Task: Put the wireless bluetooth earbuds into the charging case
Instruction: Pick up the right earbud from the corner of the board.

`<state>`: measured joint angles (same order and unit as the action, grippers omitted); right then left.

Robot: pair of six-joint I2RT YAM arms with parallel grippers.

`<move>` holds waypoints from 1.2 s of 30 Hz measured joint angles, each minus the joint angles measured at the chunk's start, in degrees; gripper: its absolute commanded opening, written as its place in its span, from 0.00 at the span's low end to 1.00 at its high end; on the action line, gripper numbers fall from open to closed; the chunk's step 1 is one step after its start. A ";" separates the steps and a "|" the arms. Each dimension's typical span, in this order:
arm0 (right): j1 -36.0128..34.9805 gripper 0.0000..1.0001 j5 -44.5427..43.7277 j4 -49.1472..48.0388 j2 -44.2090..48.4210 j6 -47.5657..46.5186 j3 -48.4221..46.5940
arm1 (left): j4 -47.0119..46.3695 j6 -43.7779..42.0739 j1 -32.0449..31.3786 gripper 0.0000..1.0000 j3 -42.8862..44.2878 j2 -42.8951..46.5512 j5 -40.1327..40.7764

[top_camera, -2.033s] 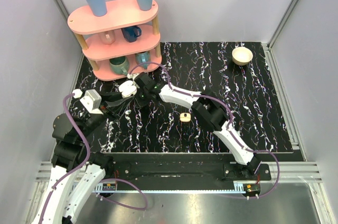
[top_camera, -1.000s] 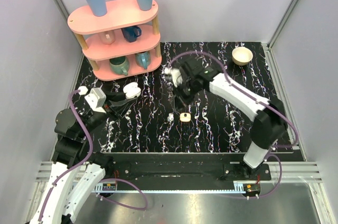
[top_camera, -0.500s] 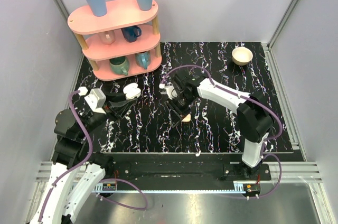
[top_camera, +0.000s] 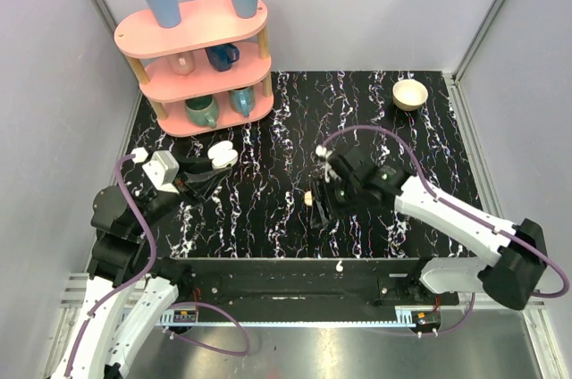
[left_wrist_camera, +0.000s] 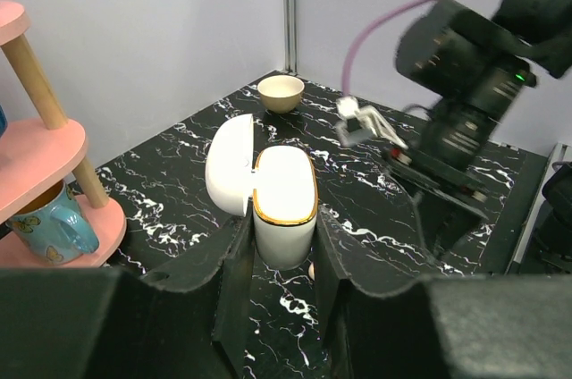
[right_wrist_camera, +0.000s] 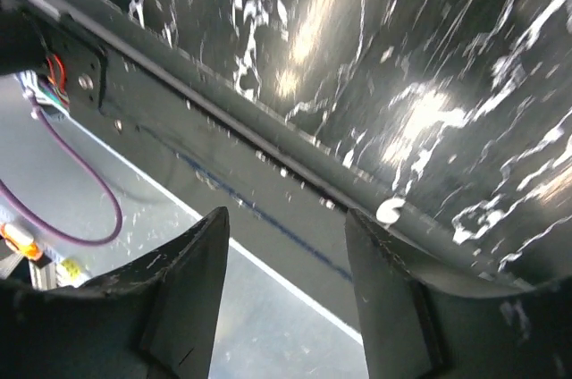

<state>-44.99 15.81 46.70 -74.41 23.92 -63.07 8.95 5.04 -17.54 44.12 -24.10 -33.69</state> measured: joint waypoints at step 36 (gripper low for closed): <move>-12.35 0.48 -12.24 -10.56 -3.37 30.10 26.73 | -2.73 1.46 0.00 0.00 -0.66 -2.38 -0.33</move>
<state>-57.34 3.57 36.14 -77.78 54.02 -36.34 6.22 6.50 -17.54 43.46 -26.48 -34.02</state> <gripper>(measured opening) 0.489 0.328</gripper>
